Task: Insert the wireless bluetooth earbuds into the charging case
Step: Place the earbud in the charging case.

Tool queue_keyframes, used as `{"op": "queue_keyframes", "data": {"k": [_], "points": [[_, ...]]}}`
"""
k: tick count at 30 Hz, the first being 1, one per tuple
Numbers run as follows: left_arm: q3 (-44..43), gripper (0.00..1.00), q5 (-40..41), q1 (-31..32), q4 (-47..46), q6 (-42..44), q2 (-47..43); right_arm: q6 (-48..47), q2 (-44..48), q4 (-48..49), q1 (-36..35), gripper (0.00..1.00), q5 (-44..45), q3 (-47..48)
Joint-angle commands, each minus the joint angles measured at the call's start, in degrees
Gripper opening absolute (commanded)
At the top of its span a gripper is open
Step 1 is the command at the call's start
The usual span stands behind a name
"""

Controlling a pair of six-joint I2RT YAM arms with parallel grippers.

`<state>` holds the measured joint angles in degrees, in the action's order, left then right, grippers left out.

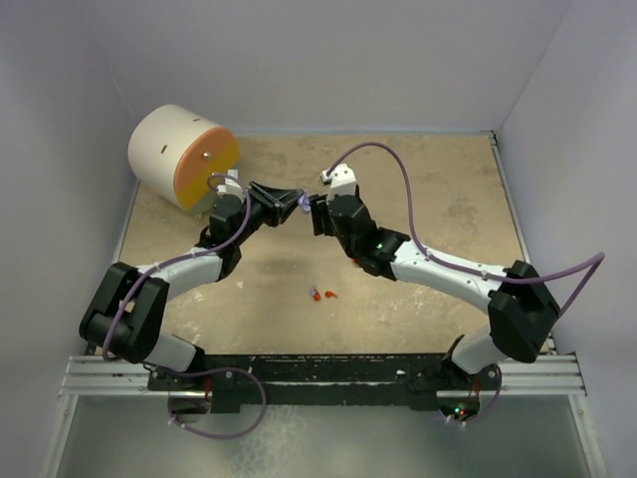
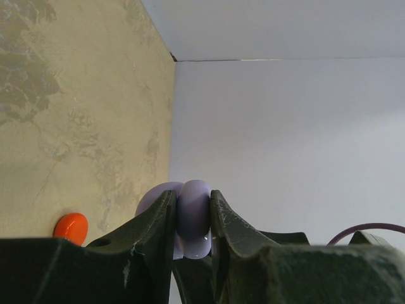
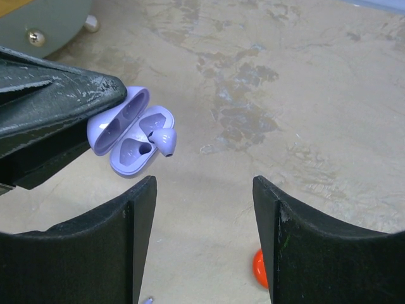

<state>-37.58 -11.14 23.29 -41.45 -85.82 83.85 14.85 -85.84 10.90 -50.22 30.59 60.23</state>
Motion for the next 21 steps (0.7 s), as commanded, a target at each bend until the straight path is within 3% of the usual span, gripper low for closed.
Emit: {"op": "queue_keyframes", "data": {"k": [1,21], "points": [[-0.3,0.00,-0.5,0.1,-2.4,1.5,-1.8,0.7,-0.8,0.4,0.4,0.65,1.2,2.5],[2.4,0.00,-2.0,0.2,-2.9,1.8,-2.3,-1.2,-5.3,1.7,4.2,0.66,-0.4,6.8]]}}
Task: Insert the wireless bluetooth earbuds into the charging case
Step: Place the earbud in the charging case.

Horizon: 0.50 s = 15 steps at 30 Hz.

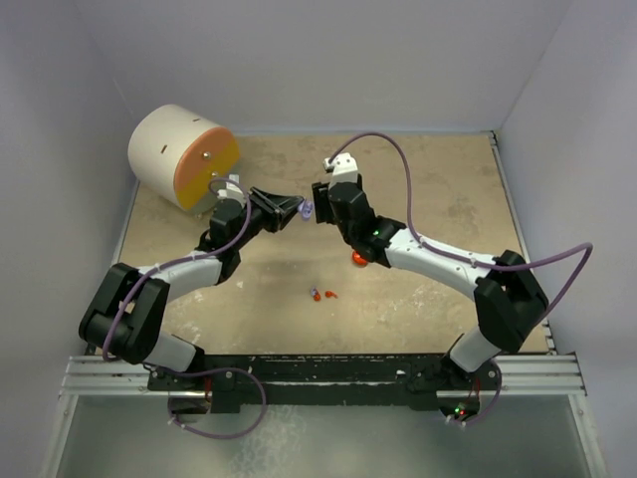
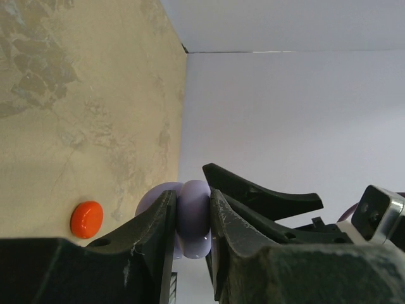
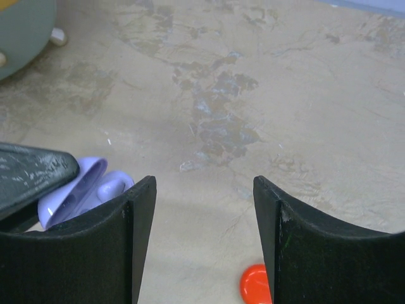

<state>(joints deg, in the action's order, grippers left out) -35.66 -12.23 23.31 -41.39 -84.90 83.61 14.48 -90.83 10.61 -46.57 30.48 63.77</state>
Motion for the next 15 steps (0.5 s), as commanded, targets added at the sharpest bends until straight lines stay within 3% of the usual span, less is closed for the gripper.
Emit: {"op": "queue_keyframes", "data": {"k": [1,7,12,15], "points": [[0.5,0.00,-0.9,0.2,-3.0,0.9,-2.0,-0.9,-0.5,1.8,0.6,0.65,-0.3,3.7],[0.3,0.00,-0.8,0.1,-3.6,0.6,-1.9,-0.4,-0.8,1.0,0.9,0.66,0.1,3.8],[-0.6,0.00,0.8,-0.9,-3.6,0.9,-2.0,1.6,5.6,-0.5,0.9,0.65,-0.7,-2.4],[-0.1,0.00,1.9,-2.1,-4.4,0.7,-1.5,1.3,8.8,-2.1,0.7,0.61,-6.1,-5.5]]}}
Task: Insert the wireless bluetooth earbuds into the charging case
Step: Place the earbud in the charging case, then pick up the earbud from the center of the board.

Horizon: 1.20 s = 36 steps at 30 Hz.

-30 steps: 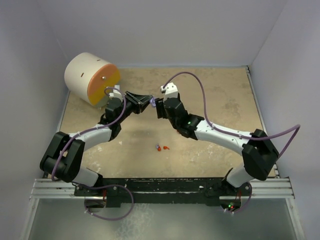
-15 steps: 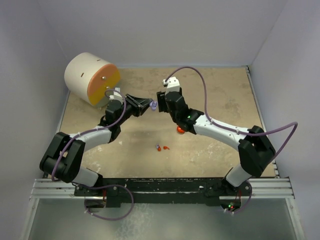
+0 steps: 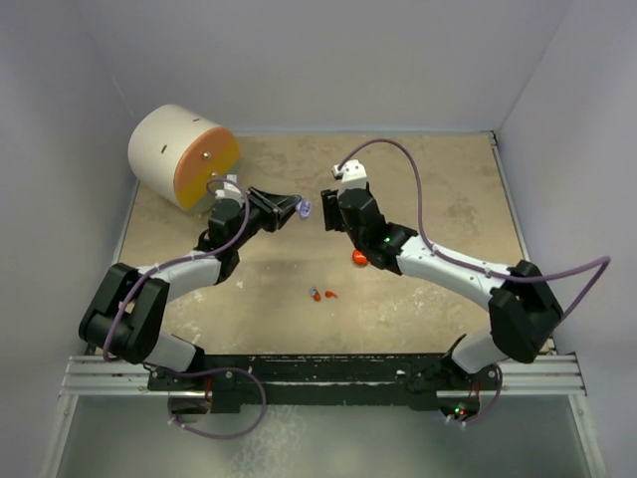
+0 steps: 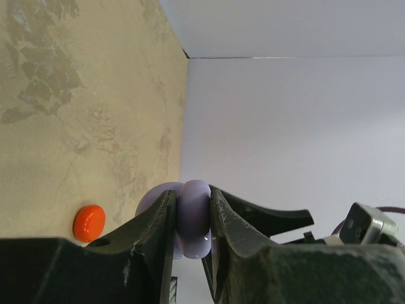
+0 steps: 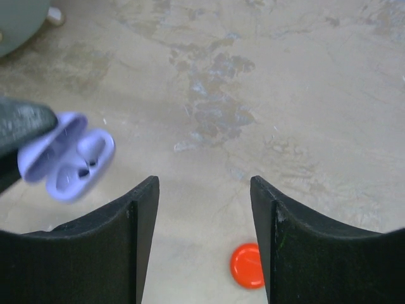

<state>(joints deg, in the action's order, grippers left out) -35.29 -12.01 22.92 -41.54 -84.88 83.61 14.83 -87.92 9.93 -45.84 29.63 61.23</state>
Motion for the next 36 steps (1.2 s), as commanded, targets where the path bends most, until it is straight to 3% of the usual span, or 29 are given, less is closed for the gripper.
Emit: {"op": "queue_keyframes", "data": {"k": [1,4,14,25,36], "points": [[0.1,0.00,1.8,-2.1,-5.2,0.2,-1.3,1.4,6.7,-2.0,-0.4,0.59,-8.0,-4.0],[2.9,0.00,2.3,-3.1,-9.4,-1.5,-1.1,3.9,8.2,-2.8,-4.2,0.52,-12.2,-7.1],[10.2,0.00,4.1,-3.9,-7.4,-1.2,-7.7,12.5,-1.0,-4.3,-16.4,0.52,-14.1,-8.5],[12.9,0.00,5.7,-4.8,-0.3,1.4,-15.0,14.7,-6.9,-7.1,-19.4,0.52,-10.4,-8.6],[14.0,0.00,5.0,-5.4,-1.2,1.3,-14.9,16.4,-8.3,-11.2,-19.8,0.52,-6.9,-8.6]]}}
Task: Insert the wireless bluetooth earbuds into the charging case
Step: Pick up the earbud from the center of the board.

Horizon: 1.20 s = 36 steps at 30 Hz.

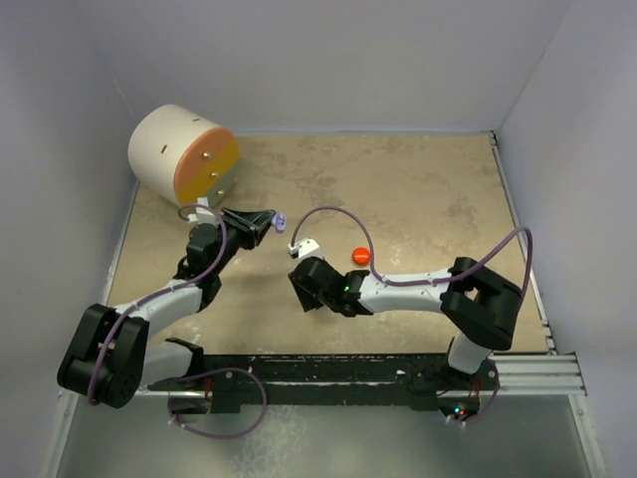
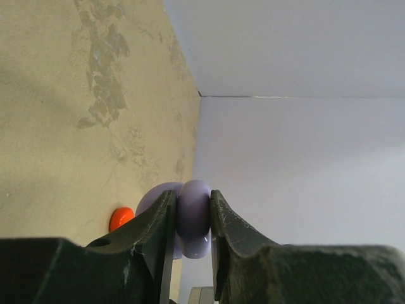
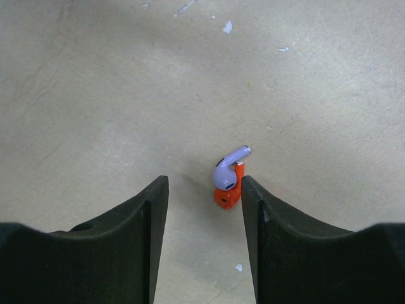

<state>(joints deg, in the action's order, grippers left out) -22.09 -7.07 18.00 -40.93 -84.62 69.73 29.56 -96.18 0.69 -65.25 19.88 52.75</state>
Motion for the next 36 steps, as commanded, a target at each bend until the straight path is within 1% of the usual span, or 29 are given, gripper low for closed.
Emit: {"op": "queue_keyframes", "data": {"k": [1,18,29,36], "points": [[0.9,0.00,0.0,-0.6,-1.9,0.9,-1.0,1.7,-0.2,-2.2,-0.3,0.52,3.0,0.0],[1.8,0.00,-0.9,-1.5,-2.9,0.7,-0.8,1.5,-2.9,-2.6,-0.3,0.49,3.9,1.5],[2.3,0.00,-1.7,-2.1,-3.6,0.5,-0.5,1.3,-4.8,-2.1,-0.3,0.45,3.9,2.4],[2.4,0.00,-1.9,-2.4,-4.1,0.4,-0.1,1.7,-5.2,-2.5,-0.3,0.40,4.1,2.7]]}}
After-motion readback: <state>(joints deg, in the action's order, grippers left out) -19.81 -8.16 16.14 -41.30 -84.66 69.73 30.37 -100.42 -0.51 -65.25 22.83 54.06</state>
